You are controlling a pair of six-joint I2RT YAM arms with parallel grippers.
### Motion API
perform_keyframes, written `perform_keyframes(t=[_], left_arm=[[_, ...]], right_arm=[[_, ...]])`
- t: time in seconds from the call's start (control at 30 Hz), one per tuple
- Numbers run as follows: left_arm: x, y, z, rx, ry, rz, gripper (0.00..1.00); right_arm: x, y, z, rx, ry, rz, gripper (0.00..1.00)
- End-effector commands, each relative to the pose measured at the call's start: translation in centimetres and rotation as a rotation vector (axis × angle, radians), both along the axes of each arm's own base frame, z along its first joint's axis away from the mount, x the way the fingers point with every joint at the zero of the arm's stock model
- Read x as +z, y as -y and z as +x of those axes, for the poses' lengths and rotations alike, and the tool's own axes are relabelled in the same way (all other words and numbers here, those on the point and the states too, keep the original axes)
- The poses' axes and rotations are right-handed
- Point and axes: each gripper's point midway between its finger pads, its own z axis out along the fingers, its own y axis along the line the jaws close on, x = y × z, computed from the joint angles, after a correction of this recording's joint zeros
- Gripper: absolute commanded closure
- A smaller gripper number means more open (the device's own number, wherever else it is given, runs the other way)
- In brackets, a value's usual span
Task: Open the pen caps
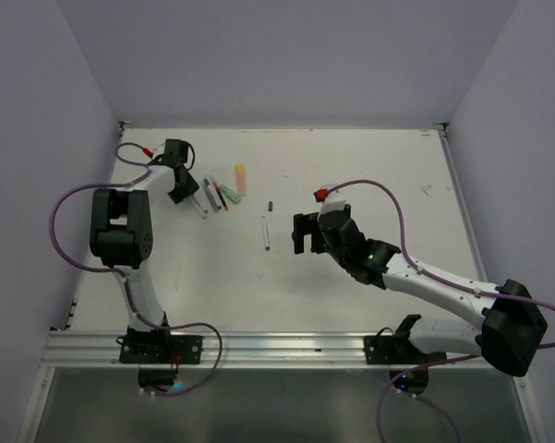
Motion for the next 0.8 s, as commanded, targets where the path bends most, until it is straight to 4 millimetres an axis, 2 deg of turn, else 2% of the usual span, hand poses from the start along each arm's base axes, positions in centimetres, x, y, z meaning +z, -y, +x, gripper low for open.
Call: perform_keyframes(t=[0.0, 0.1, 0.23, 0.37, 0.5, 0.6, 0.63, 0.77], left_arm=[[0.0, -1.2, 0.7, 0.033, -0.002, 0.025, 0.57], [-1.0, -1.3, 0.2, 0.032, -0.035, 0.028, 0.6], [-1.6, -1.1, -0.5, 0.029, -0.067, 0.019, 0.64], [-1.3, -1.1, -1.0, 0.031, -0.048, 0.018, 0.66], [-2.4, -1.2, -1.7, 0.026, -0.086, 0.024, 0.69], [-2.8, -1.2, -2.2, 0.025, -0.102, 0.026, 0.76], [-2.9, -1.2, -2.3, 0.023, -0.105, 0.027, 0.83], [-2.1, -1.3, -2.6, 0.018, -0.088, 0.027, 0.99]], right_arm=[[1.6, -0.1, 0.3, -0.005, 0.041, 0.049, 0.02], [1.7, 0.2, 0.3, -0.01, 0.044, 0.047, 0.02], [1.9, 0.3, 0.2, -0.014, 0.049, 0.049, 0.02], [1.9, 0.4, 0.1, -0.013, 0.05, 0.053, 0.02], [1.8, 0.2, 0.0, -0.004, 0.043, 0.064, 0.02], [1.8, 0.1, -0.3, 0.006, 0.038, 0.069, 0.02], [1.9, 0.1, -0.4, 0.012, 0.039, 0.072, 0.02], [2.2, -0.4, -0.7, 0.055, 0.046, 0.079, 0.02]])
